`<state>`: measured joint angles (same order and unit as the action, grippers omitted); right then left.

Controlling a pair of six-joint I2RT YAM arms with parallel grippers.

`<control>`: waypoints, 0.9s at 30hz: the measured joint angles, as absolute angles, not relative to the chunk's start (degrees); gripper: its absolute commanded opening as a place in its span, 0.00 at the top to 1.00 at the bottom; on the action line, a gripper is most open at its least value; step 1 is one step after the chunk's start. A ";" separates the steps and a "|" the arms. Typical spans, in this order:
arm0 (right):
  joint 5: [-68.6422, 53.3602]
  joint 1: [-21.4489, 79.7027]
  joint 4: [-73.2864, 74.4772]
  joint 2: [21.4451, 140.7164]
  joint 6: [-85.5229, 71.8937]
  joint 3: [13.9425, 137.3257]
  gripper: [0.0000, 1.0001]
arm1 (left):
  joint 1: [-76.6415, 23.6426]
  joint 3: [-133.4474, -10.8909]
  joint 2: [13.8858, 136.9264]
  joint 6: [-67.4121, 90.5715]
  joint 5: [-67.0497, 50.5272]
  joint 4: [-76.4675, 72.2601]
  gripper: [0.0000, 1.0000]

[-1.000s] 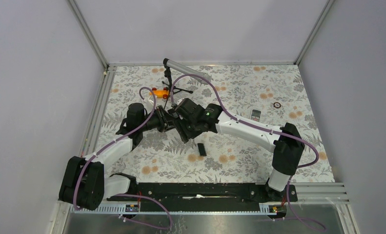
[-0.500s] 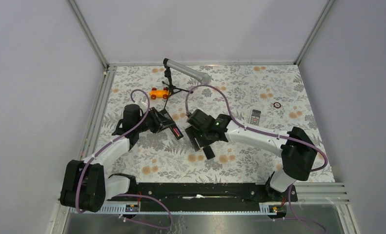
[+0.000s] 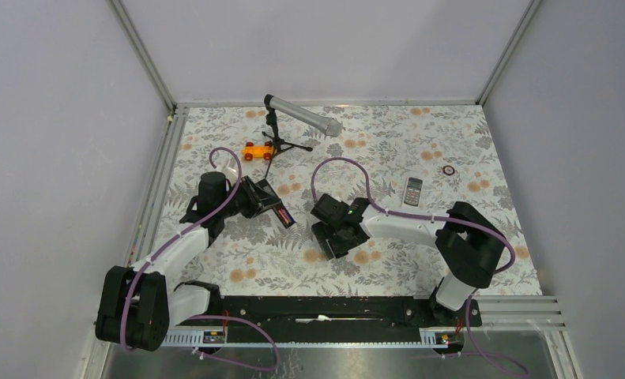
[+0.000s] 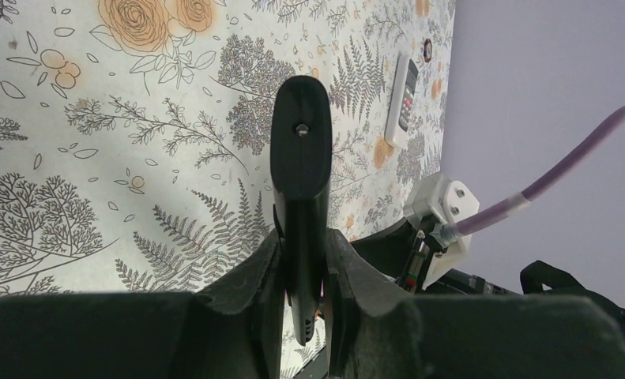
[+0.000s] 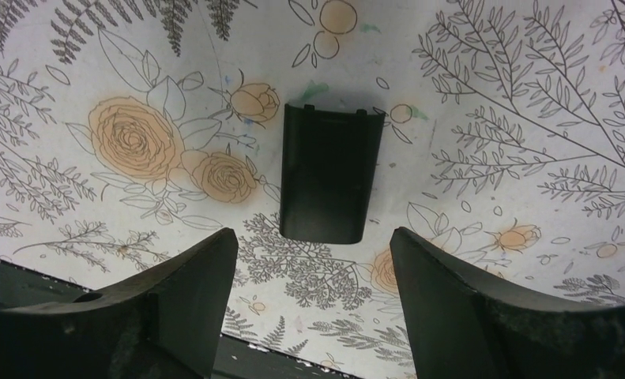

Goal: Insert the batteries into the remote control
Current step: Pick up the battery cover at the center of the board.

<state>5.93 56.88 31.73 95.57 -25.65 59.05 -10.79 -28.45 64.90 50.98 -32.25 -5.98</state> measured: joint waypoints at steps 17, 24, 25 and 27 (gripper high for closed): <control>5.67 55.33 30.09 99.61 -27.27 59.64 0.63 | -10.79 -28.34 64.20 50.98 -32.27 -6.20 1.00; 7.92 55.20 30.44 98.61 -27.31 59.61 0.65 | -11.25 -28.29 64.79 50.92 -32.29 -8.29 1.00; 8.16 55.18 30.57 97.73 -27.29 59.61 0.65 | -11.49 -28.29 65.41 50.94 -32.27 -8.99 1.00; 8.49 55.13 30.83 95.42 -27.27 59.77 0.65 | -12.51 -28.29 67.22 51.03 -32.27 -10.83 1.00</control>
